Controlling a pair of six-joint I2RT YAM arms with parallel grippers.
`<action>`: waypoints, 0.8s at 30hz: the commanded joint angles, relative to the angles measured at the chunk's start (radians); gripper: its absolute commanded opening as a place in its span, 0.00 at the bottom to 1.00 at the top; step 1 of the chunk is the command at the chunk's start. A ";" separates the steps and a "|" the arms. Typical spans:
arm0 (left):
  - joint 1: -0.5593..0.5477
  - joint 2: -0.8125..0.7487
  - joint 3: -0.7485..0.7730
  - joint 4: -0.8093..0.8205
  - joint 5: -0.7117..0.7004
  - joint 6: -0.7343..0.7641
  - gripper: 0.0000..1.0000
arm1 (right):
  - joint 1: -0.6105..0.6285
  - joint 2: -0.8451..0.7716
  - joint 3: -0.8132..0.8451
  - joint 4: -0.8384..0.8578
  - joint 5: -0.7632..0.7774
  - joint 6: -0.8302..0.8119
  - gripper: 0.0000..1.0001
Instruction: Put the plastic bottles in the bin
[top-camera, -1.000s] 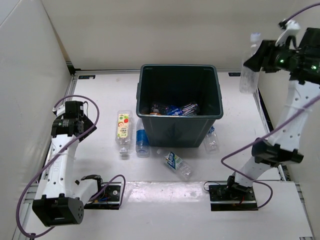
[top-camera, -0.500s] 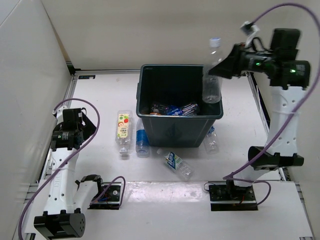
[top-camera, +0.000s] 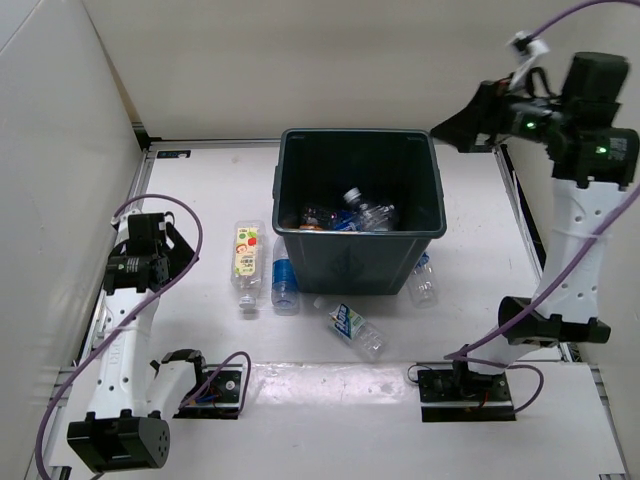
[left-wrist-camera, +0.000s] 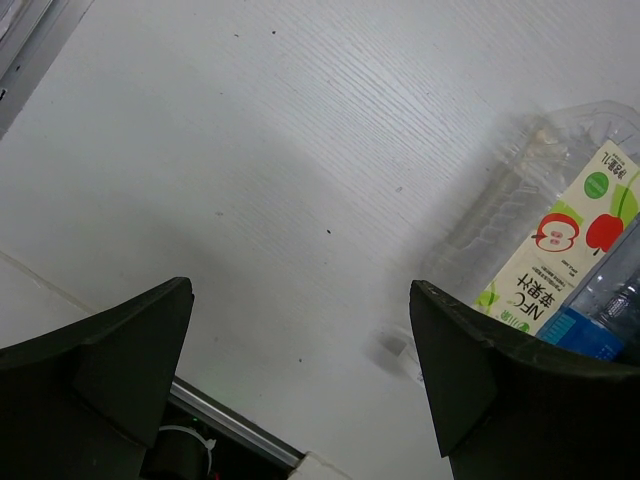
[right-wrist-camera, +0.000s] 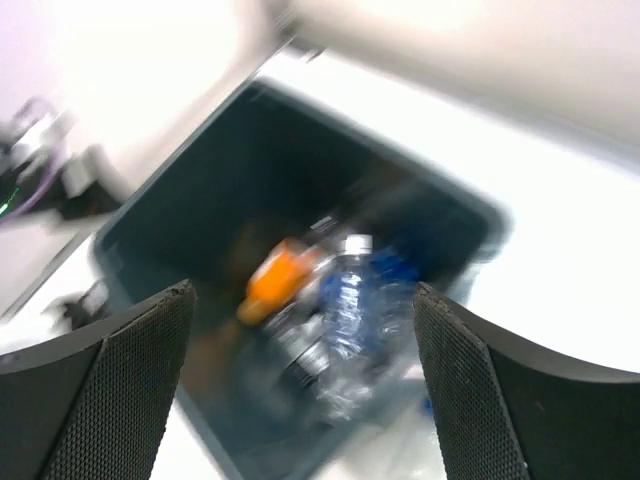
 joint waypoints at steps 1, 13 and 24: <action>0.002 -0.026 -0.004 0.010 0.004 0.007 1.00 | -0.093 -0.060 -0.017 0.226 0.064 0.095 0.90; 0.005 -0.060 -0.044 0.009 0.003 0.012 1.00 | -0.300 0.116 -0.504 -0.255 0.041 -0.507 0.90; 0.005 -0.027 -0.070 0.028 0.017 0.032 1.00 | -0.302 0.196 -0.822 -0.173 0.112 -0.535 0.90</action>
